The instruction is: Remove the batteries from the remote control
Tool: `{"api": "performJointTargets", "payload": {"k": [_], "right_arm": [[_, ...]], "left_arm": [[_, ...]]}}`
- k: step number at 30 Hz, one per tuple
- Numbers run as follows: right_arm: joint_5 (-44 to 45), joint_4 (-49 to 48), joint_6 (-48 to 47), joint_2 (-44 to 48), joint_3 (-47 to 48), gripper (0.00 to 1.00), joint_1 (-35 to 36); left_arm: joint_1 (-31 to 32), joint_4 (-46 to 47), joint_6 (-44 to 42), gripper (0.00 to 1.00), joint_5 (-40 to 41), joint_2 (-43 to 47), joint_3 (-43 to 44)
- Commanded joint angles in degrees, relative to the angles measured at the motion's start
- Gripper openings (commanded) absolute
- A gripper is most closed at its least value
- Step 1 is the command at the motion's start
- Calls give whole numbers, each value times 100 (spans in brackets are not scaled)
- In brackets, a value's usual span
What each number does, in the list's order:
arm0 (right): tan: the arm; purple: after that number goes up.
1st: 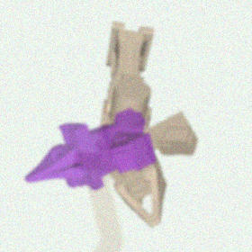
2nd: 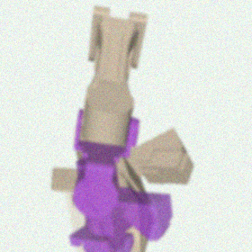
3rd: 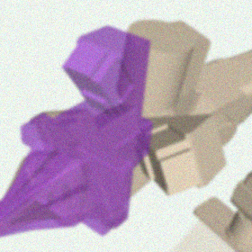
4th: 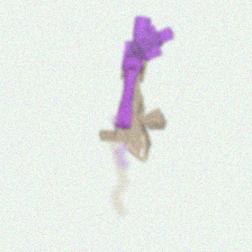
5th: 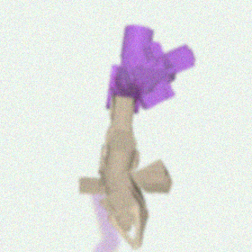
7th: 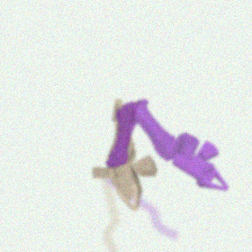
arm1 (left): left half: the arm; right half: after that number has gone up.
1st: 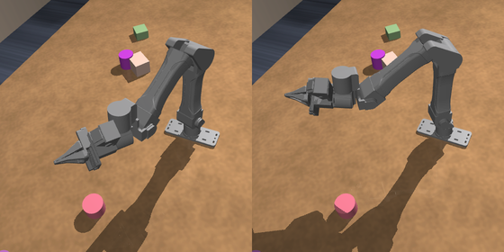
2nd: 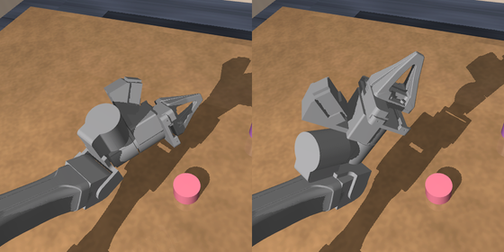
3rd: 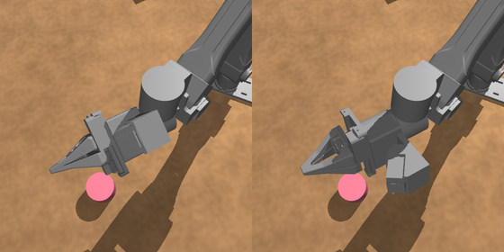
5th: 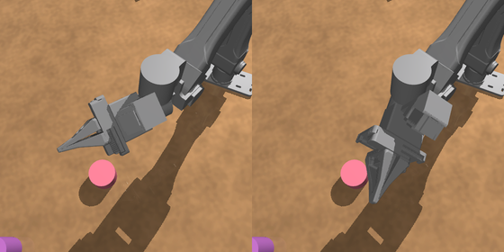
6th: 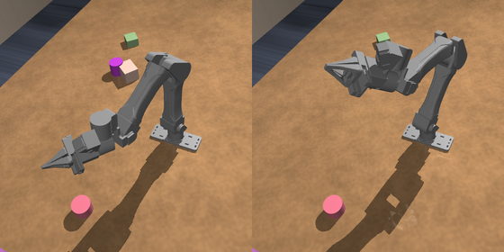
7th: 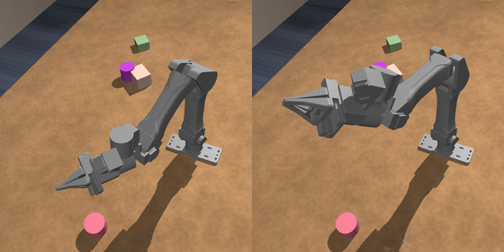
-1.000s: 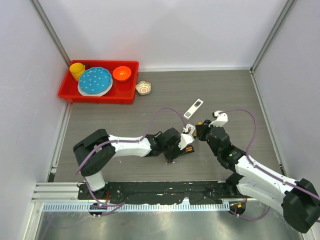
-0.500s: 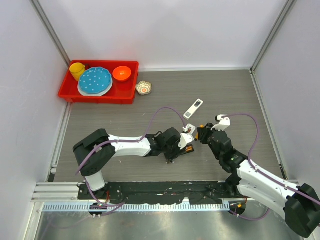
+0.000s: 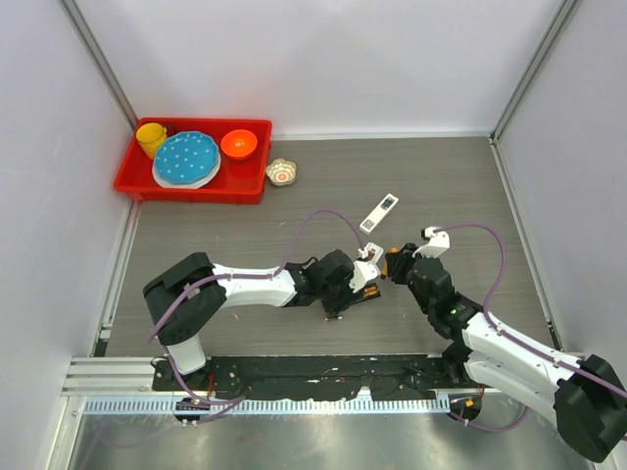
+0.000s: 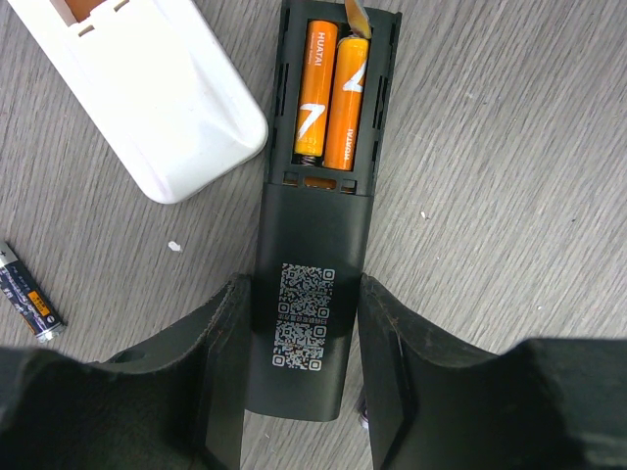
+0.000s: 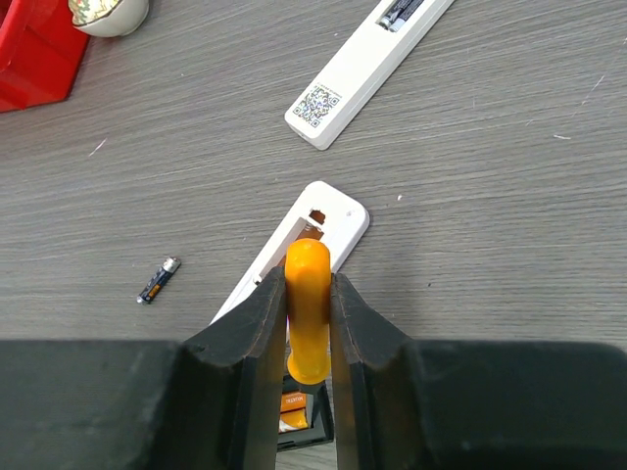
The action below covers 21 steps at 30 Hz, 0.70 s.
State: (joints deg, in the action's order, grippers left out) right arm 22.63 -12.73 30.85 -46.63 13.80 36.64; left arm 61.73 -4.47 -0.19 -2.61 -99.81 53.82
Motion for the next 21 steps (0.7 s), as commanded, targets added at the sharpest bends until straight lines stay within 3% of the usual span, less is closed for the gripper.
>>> {"api": "performJointTargets", "payload": {"k": [1, 9, 12, 21], "right_arm": [[-162, -335, 359, 84, -105, 1, 27], [-470, -511, 755, 189, -132, 1, 27], [-549, -511, 843, 277, -123, 1, 27], [-778, -450, 940, 427, -9, 1, 27]], "left_arm": [[-30, -274, 124, 20, -55, -214, -21], [-30, -309, 124, 9, -90, -276, 32], [-30, -353, 133, 1, -99, -311, 58], [-30, -370, 133, 0, -134, -355, 93]]}}
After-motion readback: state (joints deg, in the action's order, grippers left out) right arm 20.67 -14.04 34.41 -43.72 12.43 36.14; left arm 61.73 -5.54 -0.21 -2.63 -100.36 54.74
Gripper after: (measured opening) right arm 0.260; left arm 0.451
